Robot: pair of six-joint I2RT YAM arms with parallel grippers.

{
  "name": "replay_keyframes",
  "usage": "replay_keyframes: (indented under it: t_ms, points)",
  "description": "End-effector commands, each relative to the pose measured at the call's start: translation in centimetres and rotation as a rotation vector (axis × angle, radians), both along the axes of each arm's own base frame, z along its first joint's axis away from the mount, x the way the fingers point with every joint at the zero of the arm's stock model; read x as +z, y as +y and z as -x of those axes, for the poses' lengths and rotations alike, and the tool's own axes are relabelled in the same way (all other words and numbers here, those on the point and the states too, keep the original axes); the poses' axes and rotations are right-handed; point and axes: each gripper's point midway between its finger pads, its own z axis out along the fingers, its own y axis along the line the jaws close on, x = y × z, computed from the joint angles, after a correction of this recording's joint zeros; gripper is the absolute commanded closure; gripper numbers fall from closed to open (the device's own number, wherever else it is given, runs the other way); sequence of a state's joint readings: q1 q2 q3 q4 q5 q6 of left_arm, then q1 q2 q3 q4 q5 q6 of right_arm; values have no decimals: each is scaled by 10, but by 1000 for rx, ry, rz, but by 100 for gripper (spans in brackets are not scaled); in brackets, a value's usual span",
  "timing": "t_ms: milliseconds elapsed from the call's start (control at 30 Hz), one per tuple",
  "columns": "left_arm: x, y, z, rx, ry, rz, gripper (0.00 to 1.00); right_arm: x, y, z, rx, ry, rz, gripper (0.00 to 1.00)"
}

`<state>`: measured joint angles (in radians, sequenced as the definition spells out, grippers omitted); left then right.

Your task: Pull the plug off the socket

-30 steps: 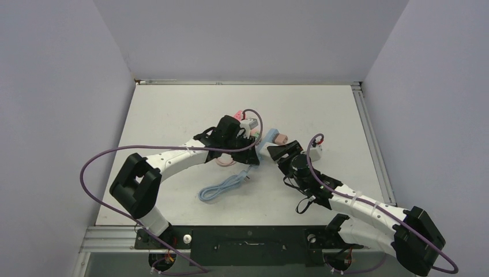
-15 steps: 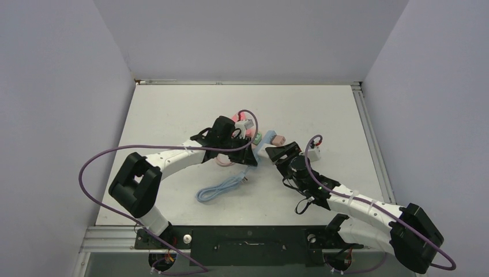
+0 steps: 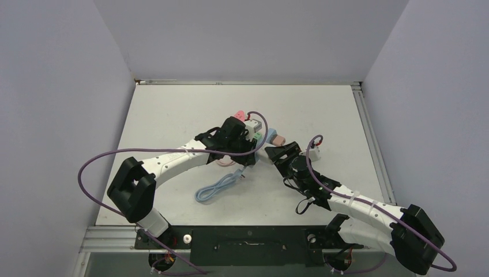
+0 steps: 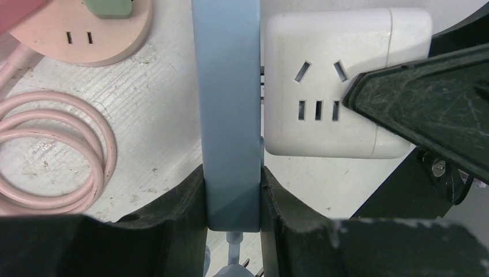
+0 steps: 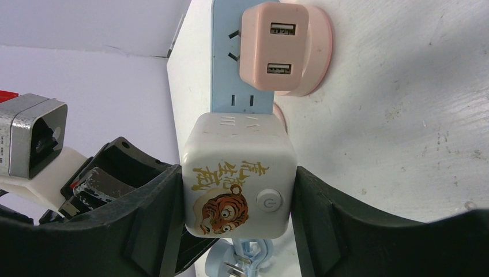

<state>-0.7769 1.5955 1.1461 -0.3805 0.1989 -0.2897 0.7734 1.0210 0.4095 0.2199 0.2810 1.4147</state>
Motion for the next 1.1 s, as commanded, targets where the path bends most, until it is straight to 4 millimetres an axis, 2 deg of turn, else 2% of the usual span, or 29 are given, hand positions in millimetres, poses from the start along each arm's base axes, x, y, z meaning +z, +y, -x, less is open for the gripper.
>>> replay_keyframes:
  t_ms: [0, 167, 400, 533, 833, 1067]
  points:
    - [42, -3, -21, 8, -140, 41, 100, 11, -3, -2, -14, -27, -14, 89]
    - [49, -9, -18, -7, -120, 105, 100, 5, -5, -3, -22, -17, -2, 89]
    - [60, -15, -21, -4, 18, 323, 100, -23, -6, 0, -26, 34, 31, 92]
    - [64, -12, -26, 8, 52, 380, 100, -37, -7, 2, -29, 61, 34, 92]
    - [61, -6, -31, 34, 12, 329, 100, -36, -5, 2, -20, 61, 30, 92]
    - [52, 10, -38, 55, -151, 75, 100, -19, -3, 0, -20, 30, 0, 92]
